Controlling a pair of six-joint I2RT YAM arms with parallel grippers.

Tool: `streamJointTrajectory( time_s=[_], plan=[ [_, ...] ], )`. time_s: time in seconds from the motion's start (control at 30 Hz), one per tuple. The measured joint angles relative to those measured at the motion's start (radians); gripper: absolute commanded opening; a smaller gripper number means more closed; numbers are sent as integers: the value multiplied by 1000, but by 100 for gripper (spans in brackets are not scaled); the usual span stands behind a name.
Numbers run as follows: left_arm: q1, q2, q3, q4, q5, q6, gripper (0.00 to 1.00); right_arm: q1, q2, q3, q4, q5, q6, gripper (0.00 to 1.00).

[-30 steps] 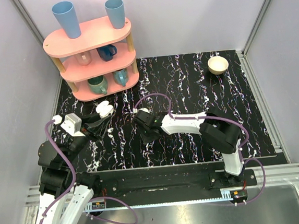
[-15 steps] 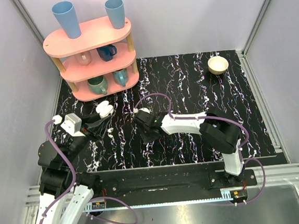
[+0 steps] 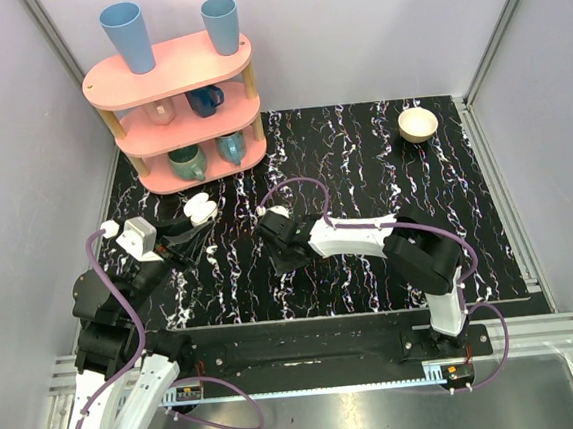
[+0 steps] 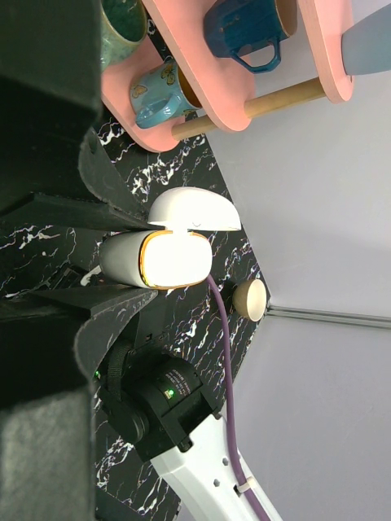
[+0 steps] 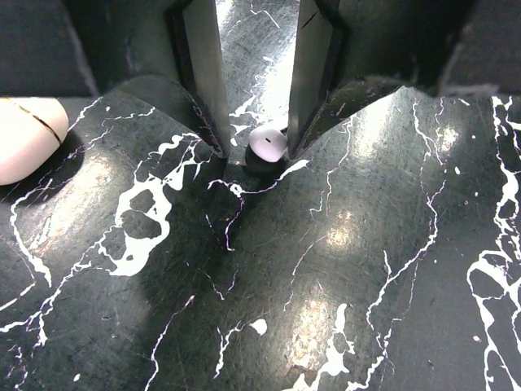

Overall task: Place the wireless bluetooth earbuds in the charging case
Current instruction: Pick up the right earbud from the center of the board.

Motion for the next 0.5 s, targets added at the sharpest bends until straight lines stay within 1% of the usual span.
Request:
streamJointTrajectory(
  time_s=[0.3, 0.5],
  plan=[
    [0, 0, 0, 0, 0, 0, 0, 0, 0, 3, -18, 4, 25, 39],
    [0, 0, 0, 0, 0, 0, 0, 0, 0, 3, -26, 5, 39, 28]
  ],
)
